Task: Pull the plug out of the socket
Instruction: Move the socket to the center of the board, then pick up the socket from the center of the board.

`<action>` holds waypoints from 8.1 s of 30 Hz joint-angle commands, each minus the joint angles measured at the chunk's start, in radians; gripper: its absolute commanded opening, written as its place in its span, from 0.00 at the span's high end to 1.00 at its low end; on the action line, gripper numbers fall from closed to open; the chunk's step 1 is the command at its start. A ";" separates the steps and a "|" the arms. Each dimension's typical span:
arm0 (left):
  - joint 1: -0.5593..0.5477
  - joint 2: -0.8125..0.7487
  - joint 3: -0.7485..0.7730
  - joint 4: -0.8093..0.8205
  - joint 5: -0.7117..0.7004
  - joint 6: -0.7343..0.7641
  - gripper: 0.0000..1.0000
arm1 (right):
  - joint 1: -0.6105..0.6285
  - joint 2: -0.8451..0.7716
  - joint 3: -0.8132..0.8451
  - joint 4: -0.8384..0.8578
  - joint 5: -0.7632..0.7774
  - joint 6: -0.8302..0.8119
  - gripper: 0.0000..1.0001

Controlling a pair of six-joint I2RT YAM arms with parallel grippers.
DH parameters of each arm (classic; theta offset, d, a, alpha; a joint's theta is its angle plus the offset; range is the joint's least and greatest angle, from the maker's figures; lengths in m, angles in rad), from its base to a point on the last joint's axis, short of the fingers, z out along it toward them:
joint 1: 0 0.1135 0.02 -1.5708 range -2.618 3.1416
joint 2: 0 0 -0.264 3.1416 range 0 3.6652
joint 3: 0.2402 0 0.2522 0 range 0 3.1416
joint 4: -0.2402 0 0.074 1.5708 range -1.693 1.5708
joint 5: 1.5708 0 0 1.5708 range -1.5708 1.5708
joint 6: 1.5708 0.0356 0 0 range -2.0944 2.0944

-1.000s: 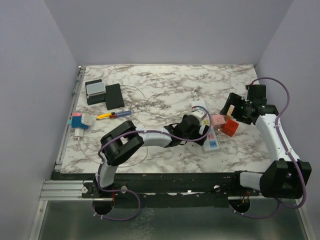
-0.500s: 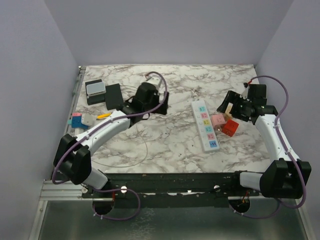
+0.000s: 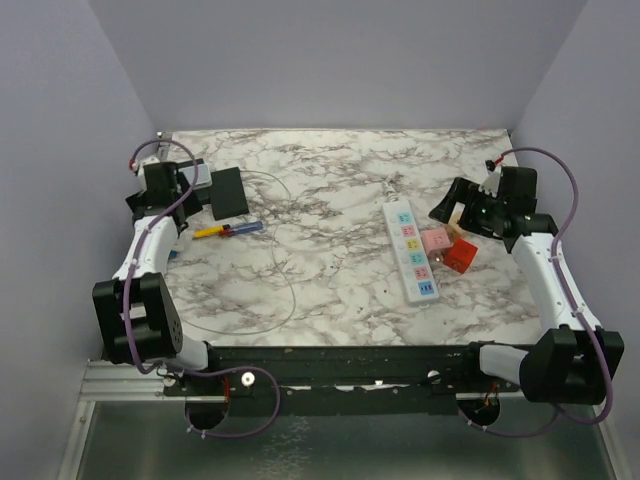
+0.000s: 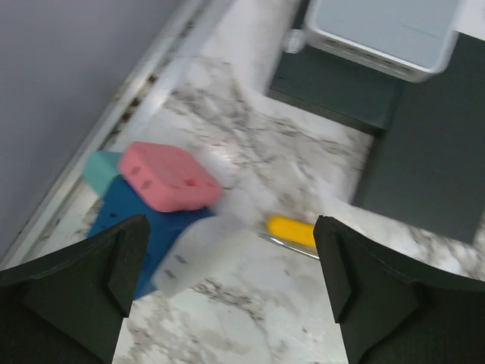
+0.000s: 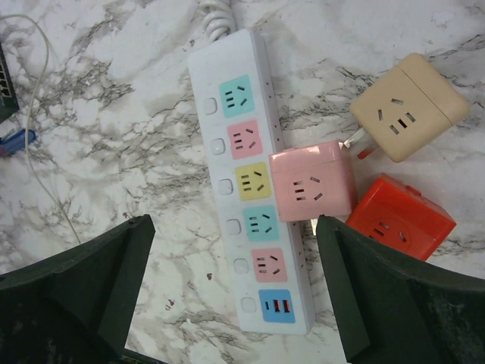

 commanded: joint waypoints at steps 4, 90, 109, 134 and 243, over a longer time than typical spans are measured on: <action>0.225 -0.040 -0.126 0.142 -0.039 -0.095 0.01 | -0.003 -0.033 -0.014 0.024 -0.061 -0.016 0.00; -0.722 -0.038 -0.185 0.192 0.450 0.267 0.49 | 0.022 -0.134 -0.219 0.265 -0.462 0.093 0.00; -0.909 0.094 -0.171 0.136 0.218 0.323 0.11 | 0.023 -0.097 -0.295 0.324 -0.425 0.079 0.00; -0.928 -0.218 -0.215 -0.007 -0.049 -0.391 0.01 | 0.028 -0.079 -0.264 0.274 -0.391 0.035 0.00; -0.841 -0.477 -0.326 0.552 0.846 -0.036 1.00 | 0.336 -0.149 -0.315 0.673 -0.674 0.283 0.00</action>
